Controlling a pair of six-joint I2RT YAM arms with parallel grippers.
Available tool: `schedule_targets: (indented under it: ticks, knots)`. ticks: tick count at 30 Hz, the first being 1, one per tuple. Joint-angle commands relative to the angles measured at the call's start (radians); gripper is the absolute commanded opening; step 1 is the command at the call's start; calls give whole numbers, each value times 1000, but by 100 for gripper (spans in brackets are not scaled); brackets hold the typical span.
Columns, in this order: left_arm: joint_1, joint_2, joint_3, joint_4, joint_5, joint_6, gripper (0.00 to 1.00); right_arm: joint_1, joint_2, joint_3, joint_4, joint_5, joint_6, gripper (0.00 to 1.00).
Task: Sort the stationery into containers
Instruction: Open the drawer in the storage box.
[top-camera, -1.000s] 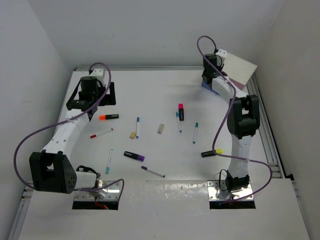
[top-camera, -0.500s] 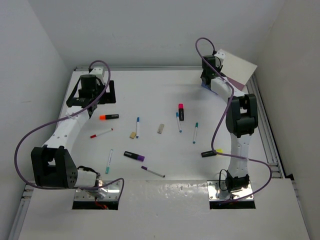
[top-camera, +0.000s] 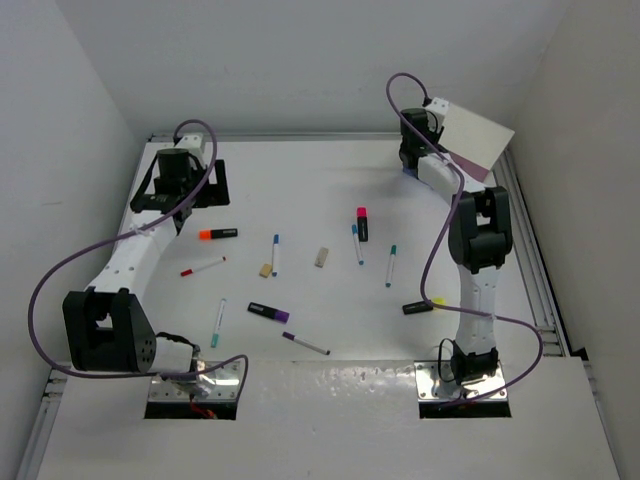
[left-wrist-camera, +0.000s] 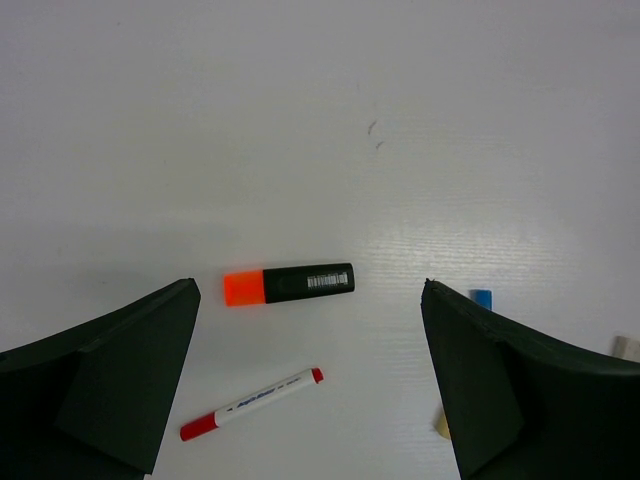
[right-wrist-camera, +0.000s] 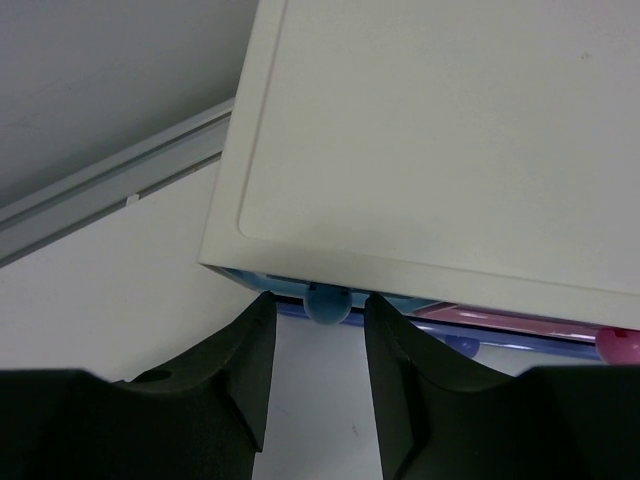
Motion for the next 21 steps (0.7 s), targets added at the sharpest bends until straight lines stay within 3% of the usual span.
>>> schedule_targets:
  ticks: [1, 11, 21]
  knots:
    - [17, 2, 39, 38, 15, -9, 100, 4, 14, 48, 52, 17, -3, 40]
    - [42, 4, 32, 39, 17, -6, 100, 5, 18, 42, 52, 42, 0, 38]
    - [50, 13, 49, 47, 41, 8, 100, 4, 21, 33, 60, 62, -3, 26]
